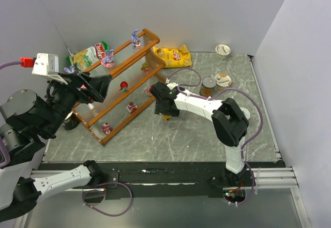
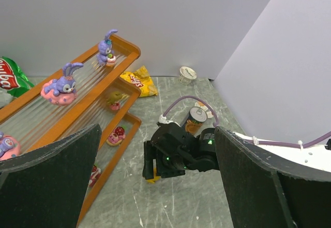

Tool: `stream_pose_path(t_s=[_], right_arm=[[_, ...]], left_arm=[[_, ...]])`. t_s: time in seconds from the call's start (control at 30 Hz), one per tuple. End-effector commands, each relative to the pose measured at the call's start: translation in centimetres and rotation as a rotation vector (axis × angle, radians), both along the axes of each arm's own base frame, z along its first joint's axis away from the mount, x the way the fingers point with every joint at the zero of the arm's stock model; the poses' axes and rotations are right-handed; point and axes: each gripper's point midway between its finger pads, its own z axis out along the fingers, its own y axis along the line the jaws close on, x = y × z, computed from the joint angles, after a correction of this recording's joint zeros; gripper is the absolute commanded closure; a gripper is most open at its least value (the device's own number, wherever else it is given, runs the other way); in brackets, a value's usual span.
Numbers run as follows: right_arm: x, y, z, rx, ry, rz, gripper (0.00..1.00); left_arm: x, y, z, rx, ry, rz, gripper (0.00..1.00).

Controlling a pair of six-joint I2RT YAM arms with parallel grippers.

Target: Place and organize the plastic toys onto the shelf

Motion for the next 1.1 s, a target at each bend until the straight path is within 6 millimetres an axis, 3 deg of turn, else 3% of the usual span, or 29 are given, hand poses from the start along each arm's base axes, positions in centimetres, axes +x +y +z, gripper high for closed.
stream_pose_path(t_s=[0.0,0.13,0.27,0.47,0.53,0.77,1.07], right_arm=[[1.1,1.5,2.9,0.06,-0.071,0.046,0.18],[1.0,1.4,4.1,0.068,-0.103,0.127,0.09],[0.6,1.6,4.4,0.05,-0.115,0.409,0.02],[0.1,1.4,4.1,-0.007,-0.176,0.845,0.01],[0.7,1.0,4.1,-0.036,-0.191,0.886,0.01],[1.7,2.7,4.1,-0.021,-0.251,1.099,0.04],[1.6,1.8,1.2,-0.065,-0.189,1.192,0.09]], left_arm=[[-0.1,0.5,0.9,-0.015,-0.011,0.015,0.04],[-0.1,0.4,0.7,-0.015,-0.008,0.015,0.04],[-0.1,0.5,0.8,-0.017,-0.009,0.018,0.04],[-0.3,0.6,0.8,-0.027,-0.011,0.011,0.04],[-0.3,0.5,0.8,-0.029,-0.01,0.006,0.04],[-0.6,0.3,1.2,-0.037,-0.014,-0.01,0.04],[-0.7,0.5,1.3,-0.049,-0.013,-0.01,0.04]])
